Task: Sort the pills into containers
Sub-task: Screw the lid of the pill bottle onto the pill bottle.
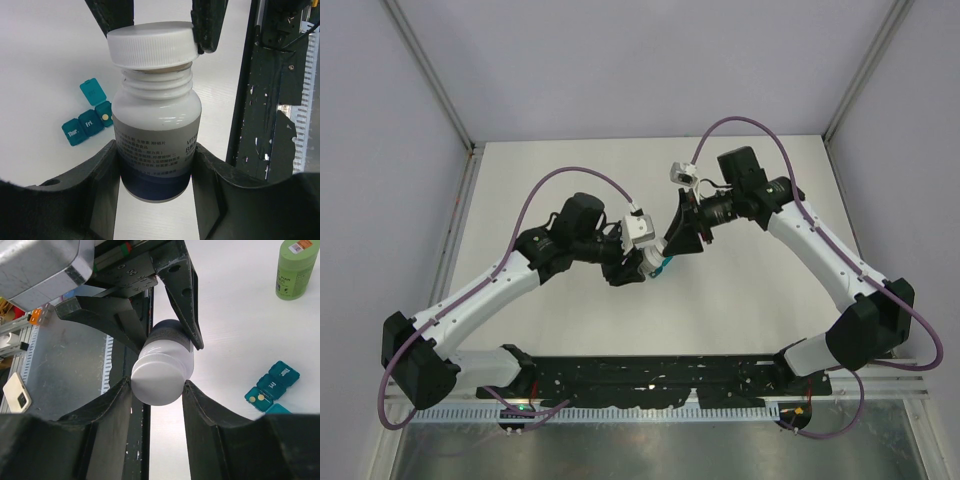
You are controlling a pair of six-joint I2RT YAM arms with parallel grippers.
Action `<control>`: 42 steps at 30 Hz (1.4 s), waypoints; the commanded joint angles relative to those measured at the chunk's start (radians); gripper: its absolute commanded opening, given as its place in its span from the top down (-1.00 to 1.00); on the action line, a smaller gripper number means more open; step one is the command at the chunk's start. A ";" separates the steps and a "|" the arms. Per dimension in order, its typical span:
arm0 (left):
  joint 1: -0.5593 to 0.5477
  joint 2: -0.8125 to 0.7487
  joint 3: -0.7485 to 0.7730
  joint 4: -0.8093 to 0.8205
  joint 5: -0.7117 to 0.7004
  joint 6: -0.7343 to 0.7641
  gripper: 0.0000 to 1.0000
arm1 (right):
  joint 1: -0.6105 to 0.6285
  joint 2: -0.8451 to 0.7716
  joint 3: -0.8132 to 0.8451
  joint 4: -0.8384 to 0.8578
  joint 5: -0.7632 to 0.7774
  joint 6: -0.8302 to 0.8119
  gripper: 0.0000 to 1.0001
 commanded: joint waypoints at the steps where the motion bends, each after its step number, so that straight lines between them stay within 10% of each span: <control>1: 0.004 -0.010 0.028 0.030 -0.009 -0.018 1.00 | 0.013 -0.040 0.011 0.003 0.014 -0.019 0.64; 42: 0.001 -0.001 0.034 0.046 0.029 -0.049 1.00 | 0.040 -0.054 -0.062 0.123 0.047 0.069 0.63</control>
